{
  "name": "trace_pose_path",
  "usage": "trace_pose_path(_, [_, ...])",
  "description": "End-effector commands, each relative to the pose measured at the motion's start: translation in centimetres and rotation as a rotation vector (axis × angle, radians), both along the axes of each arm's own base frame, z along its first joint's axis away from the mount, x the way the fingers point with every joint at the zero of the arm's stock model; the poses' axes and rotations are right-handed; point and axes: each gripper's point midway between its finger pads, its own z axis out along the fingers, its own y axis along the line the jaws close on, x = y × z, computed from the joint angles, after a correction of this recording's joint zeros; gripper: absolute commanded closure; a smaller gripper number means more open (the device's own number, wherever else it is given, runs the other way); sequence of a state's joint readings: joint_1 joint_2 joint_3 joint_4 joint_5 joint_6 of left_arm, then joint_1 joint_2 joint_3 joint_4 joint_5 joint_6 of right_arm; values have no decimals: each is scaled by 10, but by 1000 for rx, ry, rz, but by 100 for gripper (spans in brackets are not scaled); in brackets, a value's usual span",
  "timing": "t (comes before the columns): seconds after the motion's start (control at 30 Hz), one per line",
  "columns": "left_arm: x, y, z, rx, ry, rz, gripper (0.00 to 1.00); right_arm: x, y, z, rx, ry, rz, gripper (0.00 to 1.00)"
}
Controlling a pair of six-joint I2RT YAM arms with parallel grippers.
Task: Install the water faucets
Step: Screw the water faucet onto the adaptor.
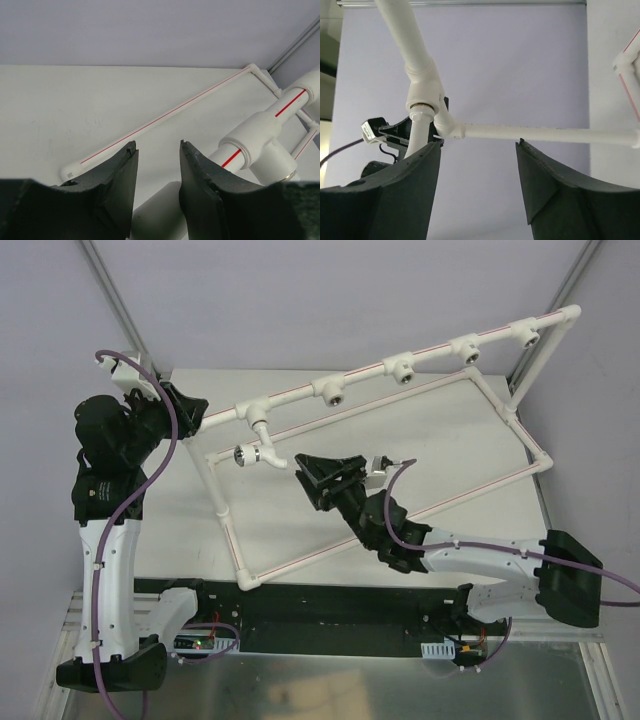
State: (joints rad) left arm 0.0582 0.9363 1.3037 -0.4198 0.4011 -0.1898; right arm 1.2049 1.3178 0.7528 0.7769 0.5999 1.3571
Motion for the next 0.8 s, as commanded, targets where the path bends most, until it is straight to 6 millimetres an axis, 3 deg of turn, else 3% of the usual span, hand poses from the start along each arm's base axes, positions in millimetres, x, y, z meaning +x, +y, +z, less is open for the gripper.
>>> trace_pose_path(0.0, [-34,-16,-94,-10,397,-95,59,-13,-22,28,-285,-298,-14,33])
trace_pose_path(0.1, [-35,-17,-95,-15,400,-99,60,-18,-20,14,-775,-605,29,34])
trace_pose_path(0.13, [-35,-17,-95,-16,402,-99,59,-12,-23,0,-974,-686,19,34])
trace_pose_path(0.2, [-34,-17,-97,-17,410,-102,59,-1,-35,-8,-1208,-797,-53,34])
trace_pose_path(0.27, [-35,-17,-97,-17,407,-102,60,-6,-35,-3,-1383,-1039,-46,33])
trace_pose_path(0.4, [-35,-16,-96,-13,401,-98,59,-33,-25,19,-1568,-1512,-54,30])
trace_pose_path(0.53, [-35,-16,-95,-12,399,-96,59,-46,-20,52,-1653,-1784,-168,24])
trace_pose_path(0.77, [-35,-16,-95,-10,399,-97,59,-51,7,91,-1792,-1984,-346,14])
